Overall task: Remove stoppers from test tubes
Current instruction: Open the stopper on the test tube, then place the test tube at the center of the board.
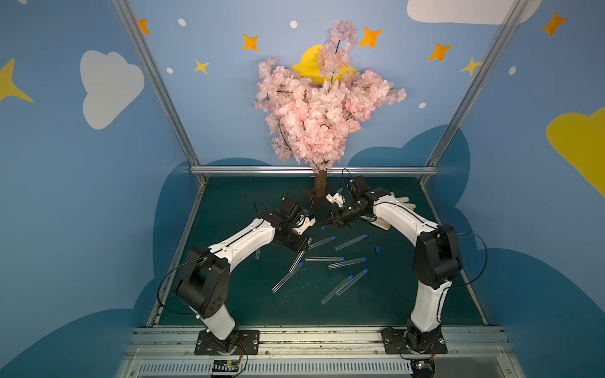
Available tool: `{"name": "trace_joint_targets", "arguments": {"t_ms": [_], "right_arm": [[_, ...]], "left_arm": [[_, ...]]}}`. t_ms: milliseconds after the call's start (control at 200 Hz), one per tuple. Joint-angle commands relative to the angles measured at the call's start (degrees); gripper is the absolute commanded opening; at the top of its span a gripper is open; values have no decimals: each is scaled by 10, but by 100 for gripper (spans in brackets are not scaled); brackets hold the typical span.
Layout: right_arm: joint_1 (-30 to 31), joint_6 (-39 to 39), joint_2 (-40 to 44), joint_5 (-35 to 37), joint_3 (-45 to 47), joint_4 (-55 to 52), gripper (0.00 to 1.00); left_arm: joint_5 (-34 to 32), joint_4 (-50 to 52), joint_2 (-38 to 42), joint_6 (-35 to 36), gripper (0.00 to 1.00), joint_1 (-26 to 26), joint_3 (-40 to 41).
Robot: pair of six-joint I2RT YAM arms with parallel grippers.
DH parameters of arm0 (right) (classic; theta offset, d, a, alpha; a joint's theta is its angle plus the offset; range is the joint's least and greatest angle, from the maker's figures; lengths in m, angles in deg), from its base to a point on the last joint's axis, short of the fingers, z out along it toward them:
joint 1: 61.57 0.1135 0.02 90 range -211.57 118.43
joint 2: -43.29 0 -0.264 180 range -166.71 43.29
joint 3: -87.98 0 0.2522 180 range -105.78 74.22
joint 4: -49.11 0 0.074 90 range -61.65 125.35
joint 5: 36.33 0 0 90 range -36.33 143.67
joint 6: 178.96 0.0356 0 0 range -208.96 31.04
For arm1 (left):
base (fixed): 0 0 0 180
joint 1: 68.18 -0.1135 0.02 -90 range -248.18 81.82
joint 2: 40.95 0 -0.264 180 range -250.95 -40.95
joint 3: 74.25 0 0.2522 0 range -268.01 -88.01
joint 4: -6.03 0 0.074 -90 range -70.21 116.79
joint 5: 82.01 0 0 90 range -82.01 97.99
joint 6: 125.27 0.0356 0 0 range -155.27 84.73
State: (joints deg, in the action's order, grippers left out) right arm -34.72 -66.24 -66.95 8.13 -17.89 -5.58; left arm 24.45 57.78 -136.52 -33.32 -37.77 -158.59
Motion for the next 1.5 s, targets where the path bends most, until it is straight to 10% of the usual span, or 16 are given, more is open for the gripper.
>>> {"name": "trace_joint_targets", "arguments": {"t_ms": [0, 691, 1497], "right_arm": [[-3, -15, 1, 5, -20, -20, 0], [-82, -73, 61, 89, 51, -119, 0], [-87, -64, 103, 116, 95, -120, 0]], "left_arm": [[-10, 31, -8, 2, 13, -3, -1], [-214, 113, -139, -163, 17, -97, -107], [-248, 135, -259, -185, 31, -142, -195]]}}
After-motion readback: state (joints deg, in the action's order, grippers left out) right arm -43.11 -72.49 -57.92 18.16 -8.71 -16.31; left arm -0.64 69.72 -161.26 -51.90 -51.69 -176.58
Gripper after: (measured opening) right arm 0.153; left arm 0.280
